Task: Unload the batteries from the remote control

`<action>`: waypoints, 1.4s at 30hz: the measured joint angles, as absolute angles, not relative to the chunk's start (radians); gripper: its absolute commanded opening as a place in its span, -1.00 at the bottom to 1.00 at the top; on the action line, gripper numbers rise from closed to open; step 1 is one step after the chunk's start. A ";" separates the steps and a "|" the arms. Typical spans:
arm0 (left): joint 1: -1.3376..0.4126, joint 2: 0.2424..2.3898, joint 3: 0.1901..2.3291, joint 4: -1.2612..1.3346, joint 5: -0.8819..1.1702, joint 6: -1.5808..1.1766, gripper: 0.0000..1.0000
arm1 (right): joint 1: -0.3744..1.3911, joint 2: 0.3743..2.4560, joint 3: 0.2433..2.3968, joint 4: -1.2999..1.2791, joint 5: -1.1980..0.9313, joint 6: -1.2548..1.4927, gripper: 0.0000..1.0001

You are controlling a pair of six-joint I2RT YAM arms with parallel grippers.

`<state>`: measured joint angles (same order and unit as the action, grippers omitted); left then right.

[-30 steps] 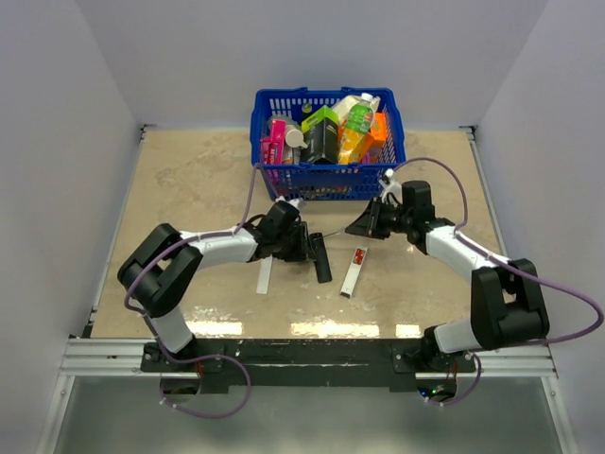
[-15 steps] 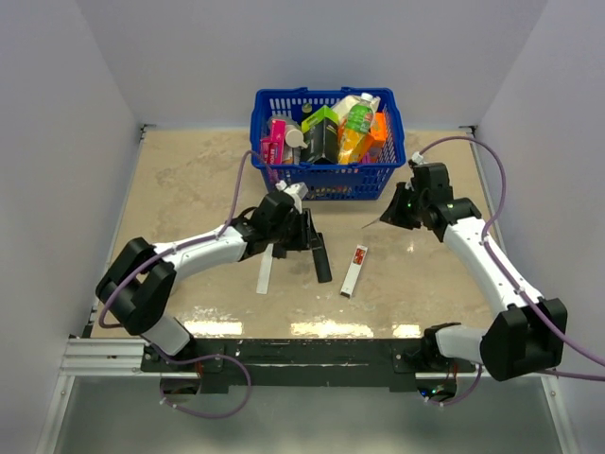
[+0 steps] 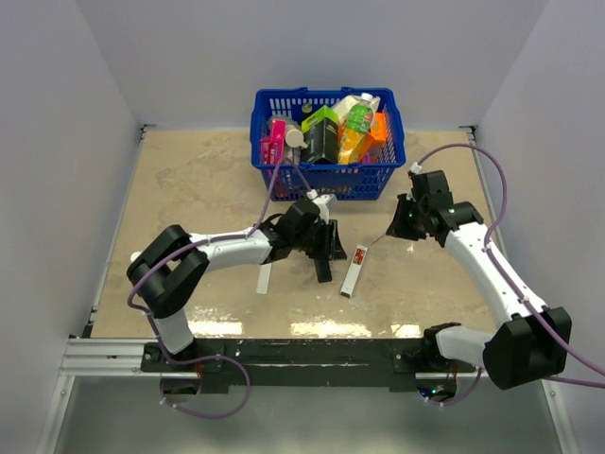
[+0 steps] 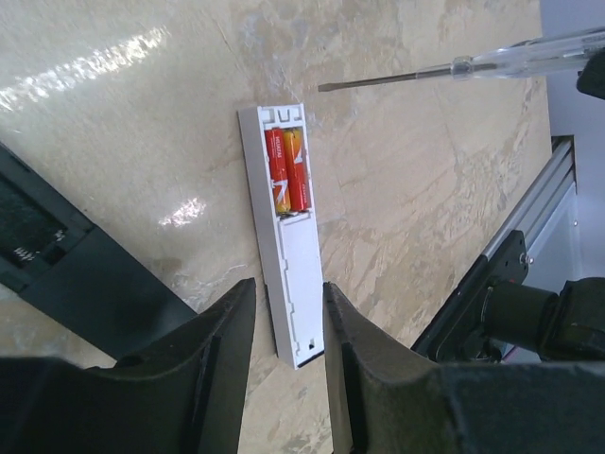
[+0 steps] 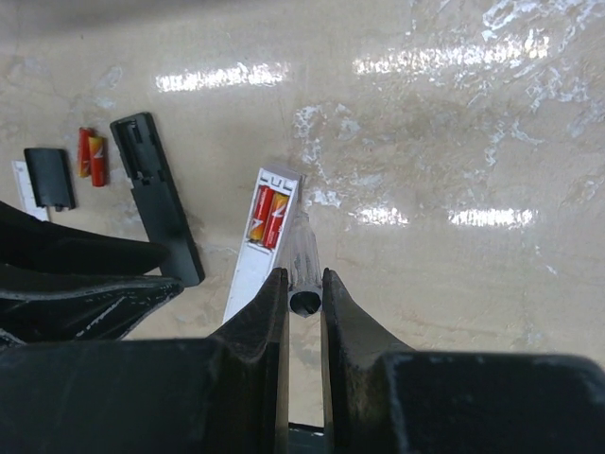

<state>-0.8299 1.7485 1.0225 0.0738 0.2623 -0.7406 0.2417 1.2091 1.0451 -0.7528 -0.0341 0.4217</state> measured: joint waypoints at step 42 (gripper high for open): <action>-0.837 1.896 1.083 0.019 0.224 -0.767 -0.37 | 0.267 1.164 0.981 -0.677 -0.253 0.225 -1.00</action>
<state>-0.8368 1.8961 1.0832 0.0189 0.2241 -0.7673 0.2668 1.1645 0.9813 -0.6769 -0.2527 0.2253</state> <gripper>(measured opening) 0.320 0.136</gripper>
